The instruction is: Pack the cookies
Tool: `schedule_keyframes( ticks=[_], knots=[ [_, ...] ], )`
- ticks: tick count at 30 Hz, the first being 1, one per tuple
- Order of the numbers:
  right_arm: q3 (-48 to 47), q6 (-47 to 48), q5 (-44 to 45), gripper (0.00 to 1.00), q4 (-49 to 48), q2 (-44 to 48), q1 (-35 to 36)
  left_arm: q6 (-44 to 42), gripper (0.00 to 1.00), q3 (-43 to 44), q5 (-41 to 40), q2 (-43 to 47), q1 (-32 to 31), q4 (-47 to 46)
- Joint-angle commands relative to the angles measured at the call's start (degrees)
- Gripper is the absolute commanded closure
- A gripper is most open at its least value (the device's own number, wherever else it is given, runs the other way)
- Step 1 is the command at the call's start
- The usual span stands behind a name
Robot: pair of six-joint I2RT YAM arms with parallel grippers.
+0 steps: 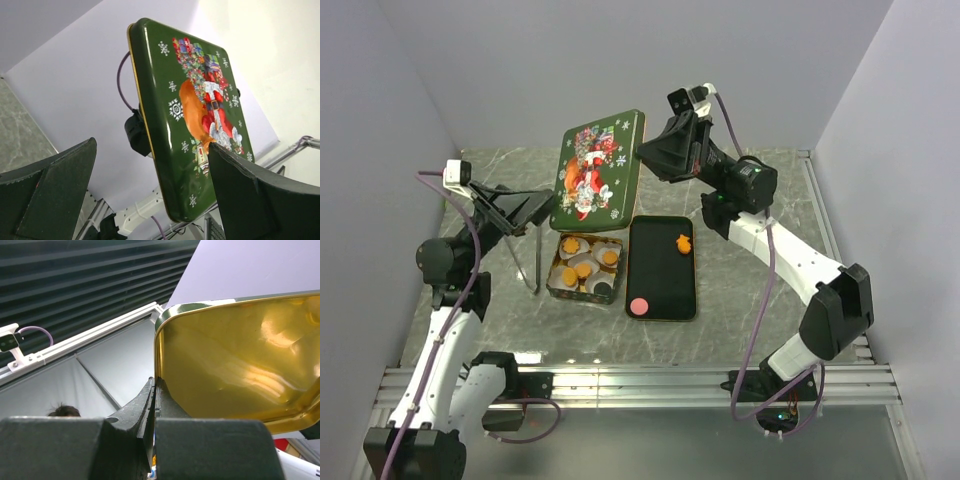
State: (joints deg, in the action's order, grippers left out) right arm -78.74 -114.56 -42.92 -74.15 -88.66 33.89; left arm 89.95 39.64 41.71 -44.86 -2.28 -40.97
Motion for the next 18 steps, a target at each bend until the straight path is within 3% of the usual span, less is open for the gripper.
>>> schedule_keyframes(
  ticks=[1,4,9,12,13,18],
  knots=[
    [-2.8,-7.5,1.0,1.00,-8.1,-0.3,1.0,3.6,0.01,2.0,1.8,-1.2,0.3,-9.5],
    [-3.1,-8.3,1.8,1.00,-9.6,-1.4,1.6,7.9,0.01,3.5,4.2,-3.6,0.3,-15.6],
    [-4.6,-9.2,2.1,1.00,-11.2,-2.7,2.1,8.0,0.01,6.7,6.4,-5.4,0.2,-15.5],
    [-4.2,-9.9,2.0,1.00,-12.1,-2.9,2.1,8.2,0.13,6.4,6.2,-5.0,0.2,-15.5],
    [-3.9,-10.0,2.1,1.00,-12.2,-2.9,2.1,8.3,0.24,6.2,6.3,-4.8,0.2,-15.4],
    [0.8,-8.9,0.6,1.00,-12.1,-1.1,2.1,3.9,0.53,8.6,8.1,-3.7,0.2,-8.8]
  ],
)
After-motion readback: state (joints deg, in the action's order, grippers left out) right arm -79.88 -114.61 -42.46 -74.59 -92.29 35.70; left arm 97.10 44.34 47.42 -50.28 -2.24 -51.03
